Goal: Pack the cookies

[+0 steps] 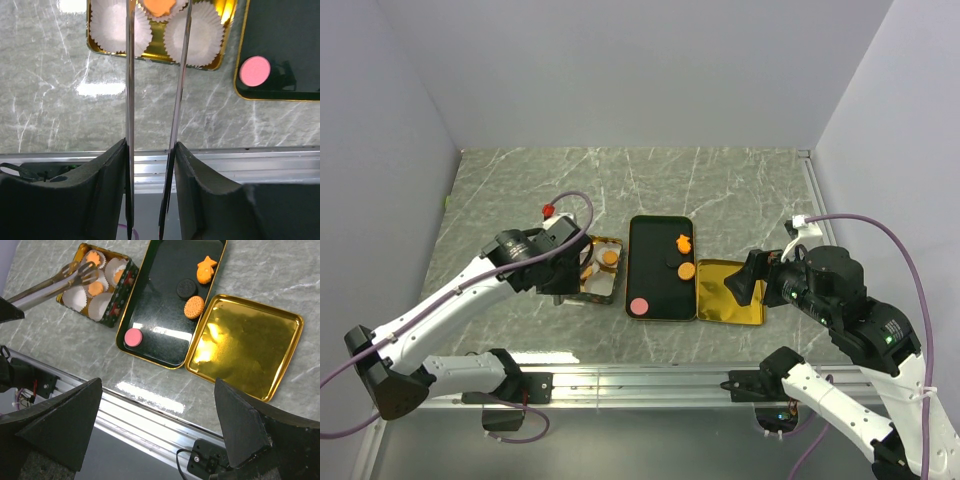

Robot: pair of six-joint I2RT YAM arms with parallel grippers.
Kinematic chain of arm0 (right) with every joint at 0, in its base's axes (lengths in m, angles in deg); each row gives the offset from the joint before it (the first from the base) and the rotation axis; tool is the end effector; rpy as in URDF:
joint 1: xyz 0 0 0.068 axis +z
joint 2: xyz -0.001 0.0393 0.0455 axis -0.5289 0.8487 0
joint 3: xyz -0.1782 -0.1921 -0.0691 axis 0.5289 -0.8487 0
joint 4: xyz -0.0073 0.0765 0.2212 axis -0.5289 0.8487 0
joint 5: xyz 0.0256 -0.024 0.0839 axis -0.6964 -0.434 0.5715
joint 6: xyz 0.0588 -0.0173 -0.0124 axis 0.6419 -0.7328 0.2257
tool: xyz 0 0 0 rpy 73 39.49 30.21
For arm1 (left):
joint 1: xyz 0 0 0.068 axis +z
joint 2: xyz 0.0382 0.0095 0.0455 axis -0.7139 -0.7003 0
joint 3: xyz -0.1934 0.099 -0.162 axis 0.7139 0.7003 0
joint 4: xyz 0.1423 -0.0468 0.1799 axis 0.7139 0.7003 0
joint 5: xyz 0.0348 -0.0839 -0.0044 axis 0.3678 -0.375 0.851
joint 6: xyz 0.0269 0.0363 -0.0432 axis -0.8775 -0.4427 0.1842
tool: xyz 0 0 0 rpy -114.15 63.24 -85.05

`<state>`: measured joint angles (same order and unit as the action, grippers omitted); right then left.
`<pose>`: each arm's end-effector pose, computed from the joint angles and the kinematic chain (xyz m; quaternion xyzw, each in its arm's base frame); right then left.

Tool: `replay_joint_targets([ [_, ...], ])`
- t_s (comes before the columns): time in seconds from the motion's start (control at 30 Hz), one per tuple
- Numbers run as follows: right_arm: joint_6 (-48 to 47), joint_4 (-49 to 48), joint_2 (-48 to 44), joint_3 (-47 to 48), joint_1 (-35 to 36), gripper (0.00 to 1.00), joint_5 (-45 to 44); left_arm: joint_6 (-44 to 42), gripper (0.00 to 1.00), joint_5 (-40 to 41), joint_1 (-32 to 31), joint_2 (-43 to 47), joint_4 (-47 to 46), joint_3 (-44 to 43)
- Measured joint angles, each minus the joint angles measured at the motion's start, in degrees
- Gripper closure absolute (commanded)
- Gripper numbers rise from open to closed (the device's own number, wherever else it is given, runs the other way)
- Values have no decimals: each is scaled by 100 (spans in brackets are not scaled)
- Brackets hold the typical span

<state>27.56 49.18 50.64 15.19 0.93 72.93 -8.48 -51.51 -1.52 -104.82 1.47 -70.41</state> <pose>0.0578 0.0363 0.3656 -0.0714 0.8608 0.2275 0.4496 0.1287 -0.1166 0.3171 -0.0235 0.9691 -0.0347 0.2432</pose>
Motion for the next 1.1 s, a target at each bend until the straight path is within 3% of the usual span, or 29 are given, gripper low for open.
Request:
replay_joint_targets([
  [0.37,-2,0,-2,0,0,0,-2,-127,59,-42,-11,-118,-20,-828],
  [0.6,0,0,-2,0,0,0,-33,-205,59,-164,-509,-610,-210,-1012],
  [1.1,24,138,-120,0,2,0,-256,-234,57,-1014,-1182,-1668,-1438,-1104],
])
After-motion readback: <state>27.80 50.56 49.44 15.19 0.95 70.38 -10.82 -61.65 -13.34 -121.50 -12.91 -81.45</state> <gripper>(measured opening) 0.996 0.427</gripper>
